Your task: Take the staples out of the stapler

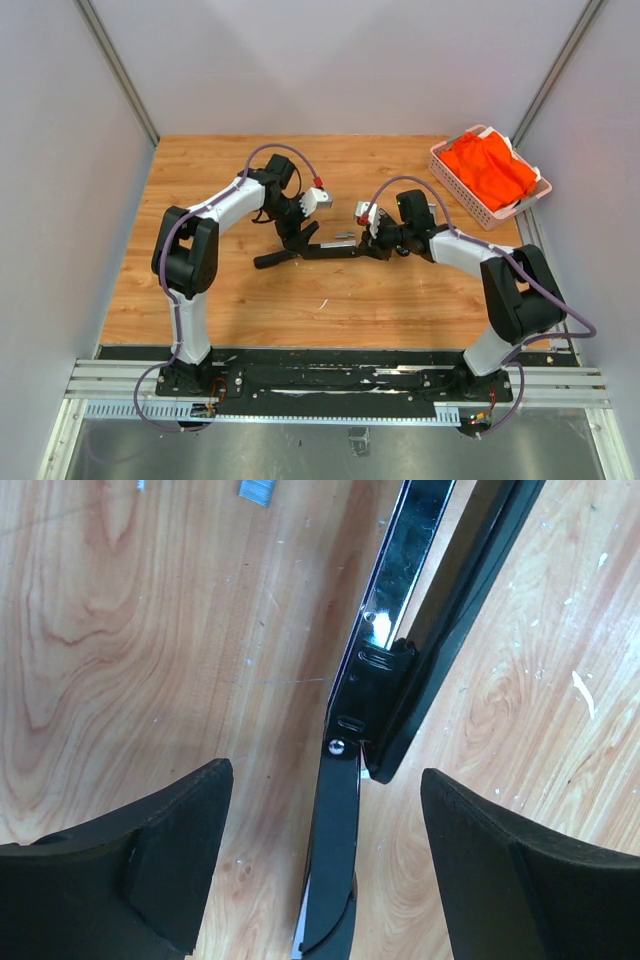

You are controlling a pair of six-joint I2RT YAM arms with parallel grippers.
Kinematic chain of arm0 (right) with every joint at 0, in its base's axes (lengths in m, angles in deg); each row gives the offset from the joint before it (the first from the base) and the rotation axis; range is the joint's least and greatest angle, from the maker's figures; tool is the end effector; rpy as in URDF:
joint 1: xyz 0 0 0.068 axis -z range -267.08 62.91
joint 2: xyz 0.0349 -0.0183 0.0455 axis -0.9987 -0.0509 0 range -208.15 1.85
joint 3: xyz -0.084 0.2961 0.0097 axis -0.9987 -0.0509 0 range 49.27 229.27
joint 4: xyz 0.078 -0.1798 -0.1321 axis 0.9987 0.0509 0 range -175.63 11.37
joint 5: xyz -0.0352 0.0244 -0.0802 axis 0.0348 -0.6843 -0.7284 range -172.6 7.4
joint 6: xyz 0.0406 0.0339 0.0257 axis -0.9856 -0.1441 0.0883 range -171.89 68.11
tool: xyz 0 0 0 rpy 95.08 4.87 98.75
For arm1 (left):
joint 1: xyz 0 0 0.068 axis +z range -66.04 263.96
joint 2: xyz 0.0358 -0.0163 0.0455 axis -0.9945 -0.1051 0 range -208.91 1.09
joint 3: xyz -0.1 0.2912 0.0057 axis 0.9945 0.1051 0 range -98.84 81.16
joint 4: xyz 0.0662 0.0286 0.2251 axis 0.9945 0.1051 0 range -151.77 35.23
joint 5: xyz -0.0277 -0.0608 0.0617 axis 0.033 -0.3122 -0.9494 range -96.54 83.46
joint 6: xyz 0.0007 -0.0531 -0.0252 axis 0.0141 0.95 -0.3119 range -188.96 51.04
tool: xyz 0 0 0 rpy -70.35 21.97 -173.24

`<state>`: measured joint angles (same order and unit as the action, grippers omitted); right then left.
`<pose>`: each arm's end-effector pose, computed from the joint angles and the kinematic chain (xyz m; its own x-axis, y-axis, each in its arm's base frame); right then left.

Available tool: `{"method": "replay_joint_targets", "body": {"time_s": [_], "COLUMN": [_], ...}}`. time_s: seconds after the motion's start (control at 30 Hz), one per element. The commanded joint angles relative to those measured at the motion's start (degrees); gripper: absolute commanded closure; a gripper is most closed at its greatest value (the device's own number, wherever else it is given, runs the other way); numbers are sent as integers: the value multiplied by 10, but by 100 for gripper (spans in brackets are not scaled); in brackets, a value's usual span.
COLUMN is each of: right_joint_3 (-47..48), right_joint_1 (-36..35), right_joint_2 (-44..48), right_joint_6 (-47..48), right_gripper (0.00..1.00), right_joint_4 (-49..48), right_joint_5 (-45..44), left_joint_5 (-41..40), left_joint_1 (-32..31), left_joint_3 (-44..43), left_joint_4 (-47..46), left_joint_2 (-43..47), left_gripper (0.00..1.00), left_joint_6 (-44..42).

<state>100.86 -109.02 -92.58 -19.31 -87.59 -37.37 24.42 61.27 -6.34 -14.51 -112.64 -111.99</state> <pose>0.2879 0.1485 0.2403 -0.1020 -0.4497 -0.8873 -0.9682 0.2499 -0.0154 0.3552 -0.1724 0.2398 -0.3289 0.7718 -0.5442 0.9440 0.2848 -0.1667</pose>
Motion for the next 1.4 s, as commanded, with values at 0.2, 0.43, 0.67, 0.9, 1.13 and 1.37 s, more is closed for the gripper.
{"method": "replay_joint_targets", "body": {"time_s": [0.2, 0.43, 0.67, 0.9, 1.13, 1.37], "right_joint_3": [-80, -138, -180, -188, -216, -249], "right_joint_1": [-42, -60, -65, -69, -73, -89], "right_joint_2": [66, 81, 86, 93, 90, 82], "right_joint_6": [174, 257, 286, 303, 342, 388], "right_gripper": [99, 100, 100, 99, 100, 100], "right_joint_4": [-103, -178, -247, -254, -319, -384], "right_joint_5": [-22, -43, -53, -47, -94, -121], "left_joint_5": [47, 65, 64, 43, 41, 66], "left_joint_1": [8, 9, 10, 9, 9, 20], "left_joint_3": [7, 3, 8, -1, 42, 62], "left_joint_4": [44, 62, 59, 45, 45, 45], "left_joint_2": [9, 0, -21, -47, -9, 4], "left_gripper": [20, 22, 24, 26, 26, 26], "left_joint_6": [-60, -77, -72, -37, -56, -49]}}
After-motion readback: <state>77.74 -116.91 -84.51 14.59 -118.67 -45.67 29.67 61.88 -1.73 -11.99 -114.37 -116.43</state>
